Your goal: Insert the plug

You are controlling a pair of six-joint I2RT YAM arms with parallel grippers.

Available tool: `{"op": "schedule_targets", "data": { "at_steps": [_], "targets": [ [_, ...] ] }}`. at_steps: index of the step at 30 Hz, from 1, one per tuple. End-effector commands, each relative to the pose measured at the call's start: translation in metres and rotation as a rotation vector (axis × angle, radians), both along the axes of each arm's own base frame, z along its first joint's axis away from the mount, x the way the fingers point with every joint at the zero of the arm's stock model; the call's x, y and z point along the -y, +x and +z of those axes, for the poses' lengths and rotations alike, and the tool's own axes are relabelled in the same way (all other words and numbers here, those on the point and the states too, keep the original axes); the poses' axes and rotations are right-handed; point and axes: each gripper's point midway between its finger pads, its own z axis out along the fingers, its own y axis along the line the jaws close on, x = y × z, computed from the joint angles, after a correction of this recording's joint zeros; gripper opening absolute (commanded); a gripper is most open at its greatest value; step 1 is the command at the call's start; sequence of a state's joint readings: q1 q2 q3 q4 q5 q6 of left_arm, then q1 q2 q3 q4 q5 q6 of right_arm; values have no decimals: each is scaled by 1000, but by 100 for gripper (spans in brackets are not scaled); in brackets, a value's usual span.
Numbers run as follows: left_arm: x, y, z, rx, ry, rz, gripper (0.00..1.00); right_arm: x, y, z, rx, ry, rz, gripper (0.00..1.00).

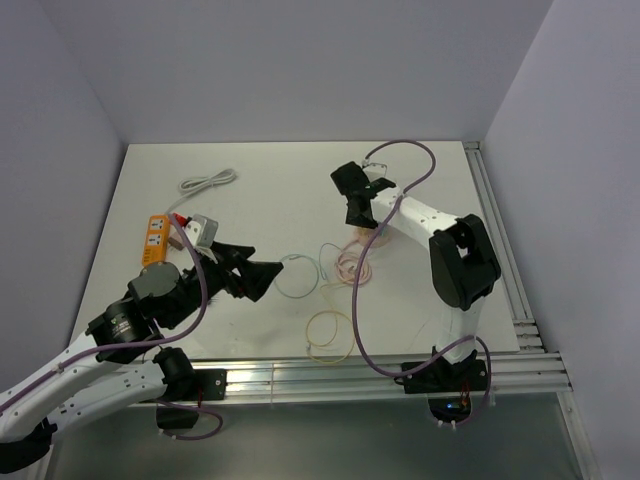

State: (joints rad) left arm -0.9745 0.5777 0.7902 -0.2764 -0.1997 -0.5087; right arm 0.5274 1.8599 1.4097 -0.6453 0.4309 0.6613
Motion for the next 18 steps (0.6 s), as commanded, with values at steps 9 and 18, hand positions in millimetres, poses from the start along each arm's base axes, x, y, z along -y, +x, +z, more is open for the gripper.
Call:
{"op": "schedule_targets", "data": {
  "at_steps": [9, 18],
  "targets": [
    [-3, 2, 19, 55, -12, 6, 95, 14, 23, 6, 39, -58, -48, 0],
    [-3, 2, 16, 51, -5, 6, 96, 24, 20, -11, -20, -74, -43, 0]
  ]
}}
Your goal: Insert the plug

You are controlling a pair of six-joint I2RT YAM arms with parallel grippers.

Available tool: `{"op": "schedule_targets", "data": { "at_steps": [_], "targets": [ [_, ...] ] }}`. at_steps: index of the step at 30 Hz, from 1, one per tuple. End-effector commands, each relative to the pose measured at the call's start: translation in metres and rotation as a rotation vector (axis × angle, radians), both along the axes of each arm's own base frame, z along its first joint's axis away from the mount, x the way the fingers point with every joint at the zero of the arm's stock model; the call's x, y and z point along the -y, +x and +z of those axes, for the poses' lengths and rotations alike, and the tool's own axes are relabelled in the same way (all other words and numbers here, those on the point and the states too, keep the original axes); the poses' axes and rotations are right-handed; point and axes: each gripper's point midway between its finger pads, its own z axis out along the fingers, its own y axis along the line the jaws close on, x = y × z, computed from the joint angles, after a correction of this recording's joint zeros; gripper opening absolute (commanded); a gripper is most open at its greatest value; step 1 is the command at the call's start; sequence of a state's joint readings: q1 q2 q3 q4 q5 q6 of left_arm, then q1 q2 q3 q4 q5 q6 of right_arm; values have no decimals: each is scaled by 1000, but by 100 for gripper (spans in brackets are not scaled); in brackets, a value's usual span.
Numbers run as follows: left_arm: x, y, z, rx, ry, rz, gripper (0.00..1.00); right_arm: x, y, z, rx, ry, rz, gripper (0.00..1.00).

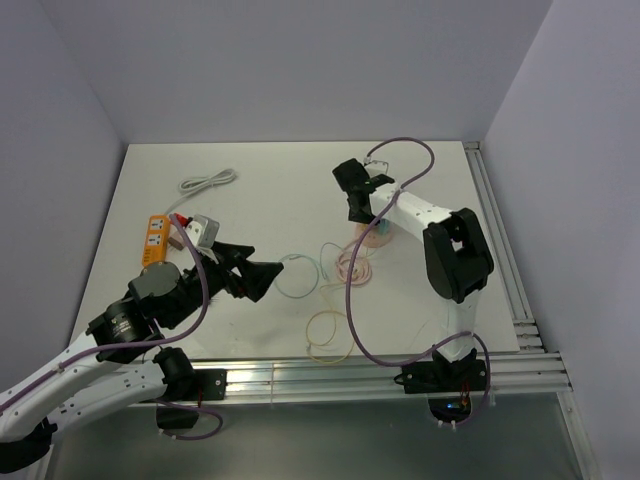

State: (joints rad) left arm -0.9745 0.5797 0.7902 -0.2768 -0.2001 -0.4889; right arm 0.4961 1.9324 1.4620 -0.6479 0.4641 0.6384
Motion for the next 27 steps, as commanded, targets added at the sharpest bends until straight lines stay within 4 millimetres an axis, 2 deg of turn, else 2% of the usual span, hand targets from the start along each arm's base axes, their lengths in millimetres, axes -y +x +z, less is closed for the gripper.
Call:
{"op": "schedule_targets", "data": {
  "at_steps": [1, 9, 12, 13, 14, 20, 23, 25, 27],
  "targets": [
    [-2, 1, 17, 38, -22, 7, 96, 11, 2, 1, -9, -19, -13, 0],
    [1, -1, 18, 32, -30, -13, 96, 21, -17, -37, -159, -11, 32, 0],
    [1, -2, 18, 25, -28, -11, 95, 32, -40, -61, -234, -17, 3, 0],
    [-1, -1, 18, 23, -32, -2, 95, 33, -45, -59, -231, -7, -6, 0],
    [-2, -1, 19, 26, -39, 1, 95, 32, -61, -68, -256, 12, -18, 0],
    [0, -2, 19, 28, -53, -9, 95, 31, -86, -71, -304, 47, -33, 0],
    [4, -3, 19, 13, -46, -21, 94, 32, -90, -71, -299, 57, -39, 0],
    [4, -3, 17, 8, -52, -24, 94, 20, -91, -75, -310, 97, -13, 0],
    [5, -4, 17, 8, -68, -25, 95, 17, -90, -78, -312, 112, -2, 0]
  ]
}}
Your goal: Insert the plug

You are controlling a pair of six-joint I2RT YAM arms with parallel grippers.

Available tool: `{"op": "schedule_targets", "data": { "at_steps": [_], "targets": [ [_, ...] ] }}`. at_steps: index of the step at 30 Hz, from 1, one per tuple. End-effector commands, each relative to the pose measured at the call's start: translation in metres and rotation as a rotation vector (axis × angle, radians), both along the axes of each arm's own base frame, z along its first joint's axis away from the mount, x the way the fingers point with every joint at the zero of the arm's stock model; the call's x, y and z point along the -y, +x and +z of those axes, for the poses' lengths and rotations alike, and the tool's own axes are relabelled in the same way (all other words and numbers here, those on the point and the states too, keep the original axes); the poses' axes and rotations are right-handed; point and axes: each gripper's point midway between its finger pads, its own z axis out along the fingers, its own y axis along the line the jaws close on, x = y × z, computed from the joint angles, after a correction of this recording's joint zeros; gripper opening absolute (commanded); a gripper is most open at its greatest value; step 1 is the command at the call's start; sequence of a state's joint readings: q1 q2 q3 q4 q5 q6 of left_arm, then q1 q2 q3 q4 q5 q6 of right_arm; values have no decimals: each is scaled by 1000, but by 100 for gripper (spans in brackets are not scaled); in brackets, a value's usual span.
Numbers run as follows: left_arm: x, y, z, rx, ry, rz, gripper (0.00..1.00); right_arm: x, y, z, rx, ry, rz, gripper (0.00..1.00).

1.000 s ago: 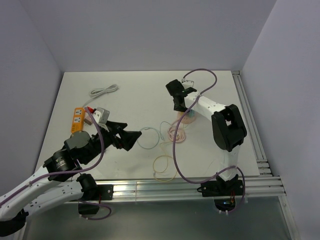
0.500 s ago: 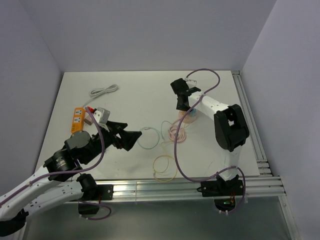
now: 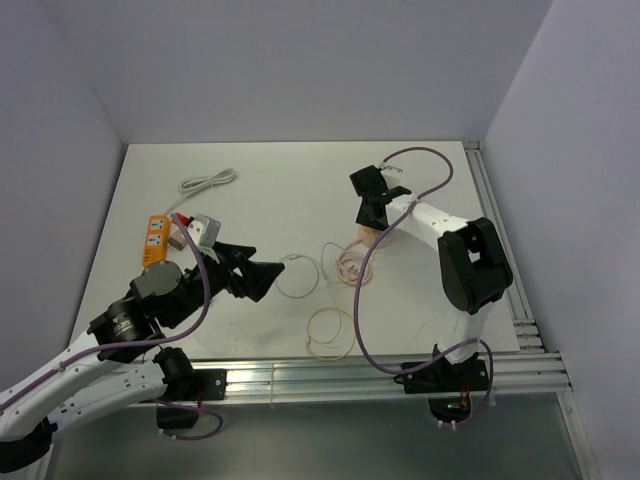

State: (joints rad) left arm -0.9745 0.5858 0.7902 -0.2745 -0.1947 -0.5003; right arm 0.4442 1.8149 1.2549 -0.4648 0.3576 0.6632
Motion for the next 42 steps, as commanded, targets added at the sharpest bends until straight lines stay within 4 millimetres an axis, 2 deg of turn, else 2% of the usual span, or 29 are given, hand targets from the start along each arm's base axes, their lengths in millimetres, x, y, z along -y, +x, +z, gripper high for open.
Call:
{"op": "schedule_targets", "data": {
  "at_steps": [1, 5, 12, 14, 17, 19, 21, 22, 23, 24, 27, 29, 31, 33, 34, 35, 37, 38, 42],
  "targets": [
    [3, -3, 18, 19, -63, -19, 95, 7, -78, -71, -357, -22, 43, 0],
    [0, -2, 18, 7, -48, -3, 94, 1, -80, -78, -362, 10, 46, 0],
    [2, -4, 16, -10, -79, -12, 94, -4, -101, -115, -412, -11, 39, 0],
    [3, -4, 16, -13, -76, -11, 94, 2, -104, -119, -423, -33, 30, 0],
    [4, -3, 15, -20, -70, -10, 94, 7, -99, -111, -396, -57, 25, 0],
    [5, -1, 15, -21, -71, -9, 94, 15, -93, -99, -368, -106, 6, 0],
    [7, 0, 14, -27, -68, -5, 93, 12, -83, -85, -341, -114, 19, 0],
    [7, 1, 13, -29, -67, -2, 94, 15, -86, -83, -362, -128, 22, 0],
    [9, 2, 11, -35, -60, 1, 93, 13, -77, -74, -343, -137, 21, 0],
    [8, 4, 10, -37, -56, 10, 93, 16, -80, -74, -369, -158, 16, 0],
    [5, 12, 5, -59, -46, 63, 95, 12, -72, -65, -343, -191, 23, 1],
    [-2, 21, 2, -79, -52, 139, 97, 11, -70, -59, -316, -185, 33, 14],
    [-8, 29, -1, -94, -45, 202, 99, 9, -65, -47, -273, -171, 42, 19],
    [-12, 35, 1, -99, -44, 247, 99, 4, -58, -30, -219, -136, 60, 41],
    [-11, 39, -8, -123, -10, 268, 99, 1, -55, -24, -190, -120, 75, 50],
    [-13, 44, -4, -123, -7, 296, 99, -2, -52, -16, -164, -104, 89, 64],
    [-11, 53, -15, -153, 42, 323, 99, -11, -42, 12, -85, -57, 114, 70],
    [-9, 55, -12, -159, 40, 321, 99, -13, -39, 21, -62, -49, 123, 73],
    [-20, 85, -21, -209, 34, 386, 99, -34, -33, 67, 51, -20, 199, 80]
  ]
}}
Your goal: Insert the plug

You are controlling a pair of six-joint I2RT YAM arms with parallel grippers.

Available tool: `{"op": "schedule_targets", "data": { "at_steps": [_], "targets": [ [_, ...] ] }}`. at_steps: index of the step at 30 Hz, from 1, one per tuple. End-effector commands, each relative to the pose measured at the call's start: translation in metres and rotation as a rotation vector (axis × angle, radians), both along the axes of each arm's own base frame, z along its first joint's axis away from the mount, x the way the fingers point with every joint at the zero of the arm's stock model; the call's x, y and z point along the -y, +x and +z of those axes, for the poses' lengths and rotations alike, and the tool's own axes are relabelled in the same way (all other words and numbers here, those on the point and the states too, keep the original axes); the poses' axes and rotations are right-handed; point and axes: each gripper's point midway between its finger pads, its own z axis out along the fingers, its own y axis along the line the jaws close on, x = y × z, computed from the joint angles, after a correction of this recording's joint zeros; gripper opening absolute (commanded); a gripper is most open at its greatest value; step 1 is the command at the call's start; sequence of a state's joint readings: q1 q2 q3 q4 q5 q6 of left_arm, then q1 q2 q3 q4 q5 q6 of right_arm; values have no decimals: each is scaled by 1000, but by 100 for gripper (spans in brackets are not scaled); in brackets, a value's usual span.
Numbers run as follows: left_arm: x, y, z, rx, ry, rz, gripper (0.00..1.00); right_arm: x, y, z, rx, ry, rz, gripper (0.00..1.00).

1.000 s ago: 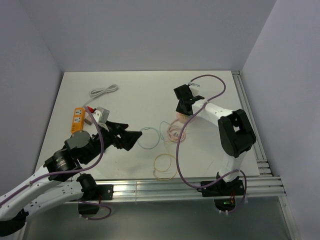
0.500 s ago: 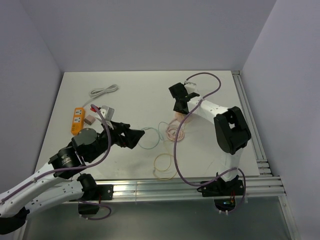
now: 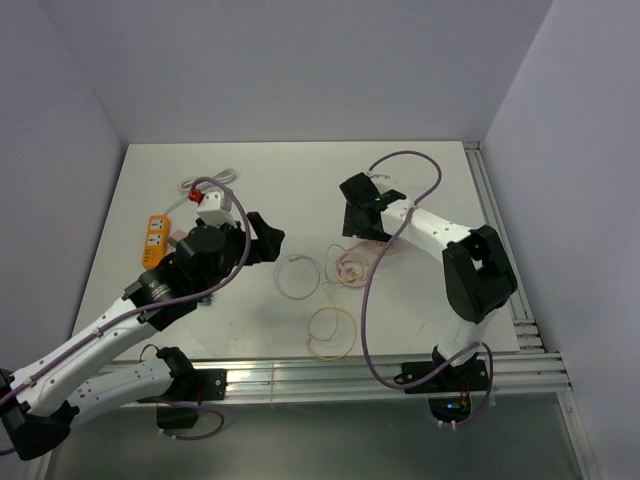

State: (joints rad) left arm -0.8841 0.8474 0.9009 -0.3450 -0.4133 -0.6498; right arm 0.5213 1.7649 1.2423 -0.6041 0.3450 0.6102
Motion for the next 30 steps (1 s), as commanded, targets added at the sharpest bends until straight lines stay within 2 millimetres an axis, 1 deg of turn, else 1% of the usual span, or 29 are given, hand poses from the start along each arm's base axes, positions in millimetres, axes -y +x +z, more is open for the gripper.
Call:
{"op": "schedule_targets", "data": {
  "at_steps": [1, 2, 3, 4, 5, 7, 8, 9, 10, 11, 12, 13, 14, 15, 16, 17, 18, 19, 20, 21, 22, 23, 24, 25, 26, 27, 28, 30],
  "targets": [
    [-15, 25, 4, -39, -40, 82, 100, -24, 12, 74, 168, 60, 89, 81],
    [-19, 32, 4, -53, -46, 99, 100, -25, 12, 78, 180, 61, 92, 84],
    [-31, 44, 1, -69, -50, 140, 100, -27, 12, 88, 204, 70, 104, 85],
    [-35, 52, -2, -89, -49, 161, 99, -25, 11, 92, 215, 61, 120, 85],
    [-49, 62, -6, -105, -41, 213, 100, -23, 10, 101, 239, 65, 123, 86],
    [-61, 75, -16, -136, -18, 272, 100, -21, 7, 109, 258, 67, 145, 89],
    [-68, 80, -17, -144, -12, 302, 99, -23, 4, 110, 258, 85, 160, 89],
    [-81, 85, -24, -168, 2, 350, 99, -25, 2, 120, 281, 115, 172, 89],
    [-88, 92, -30, -197, 5, 386, 100, -26, -4, 118, 275, 133, 182, 89],
    [-93, 95, -35, -222, -1, 405, 100, -31, -9, 120, 273, 173, 197, 89],
    [-113, 100, -44, -265, 4, 462, 99, -34, -13, 132, 307, 219, 205, 89],
    [-122, 107, -52, -304, -3, 508, 100, -36, -19, 129, 300, 246, 211, 89],
    [-143, 112, -60, -332, -4, 576, 99, -39, -23, 132, 309, 274, 221, 89],
    [-152, 114, -67, -363, 0, 615, 100, -45, -29, 145, 337, 334, 240, 89],
    [-164, 116, -84, -423, 12, 667, 100, -49, -37, 141, 327, 368, 259, 89],
    [-184, 117, -92, -454, 13, 730, 99, -54, -46, 152, 354, 415, 292, 89],
    [-193, 119, -108, -510, 20, 762, 100, -66, -52, 156, 359, 475, 339, 89],
    [-210, 116, -117, -552, 14, 815, 99, -70, -61, 153, 356, 487, 369, 89],
    [-222, 115, -123, -568, 20, 861, 99, -74, -65, 152, 348, 509, 392, 89],
    [-231, 112, -132, -588, 11, 917, 99, -85, -72, 152, 336, 542, 432, 89],
    [-241, 108, -142, -599, 14, 961, 99, -89, -76, 148, 321, 552, 451, 89],
    [-248, 106, -146, -594, 16, 994, 100, -95, -79, 147, 310, 567, 469, 89],
    [-276, 102, -147, -576, 19, 1089, 99, -102, -83, 143, 288, 572, 492, 89],
    [-285, 101, -149, -574, 27, 1111, 99, -107, -87, 143, 274, 586, 517, 88],
    [-299, 101, -146, -568, 18, 1143, 99, -112, -90, 140, 262, 591, 531, 88],
    [-306, 102, -144, -563, 35, 1150, 99, -116, -92, 141, 262, 602, 547, 87],
    [-315, 107, -141, -555, 60, 1170, 99, -121, -98, 139, 249, 613, 575, 87],
    [-324, 115, -138, -542, 135, 1156, 99, -126, -101, 138, 238, 621, 591, 87]
  ]
}}
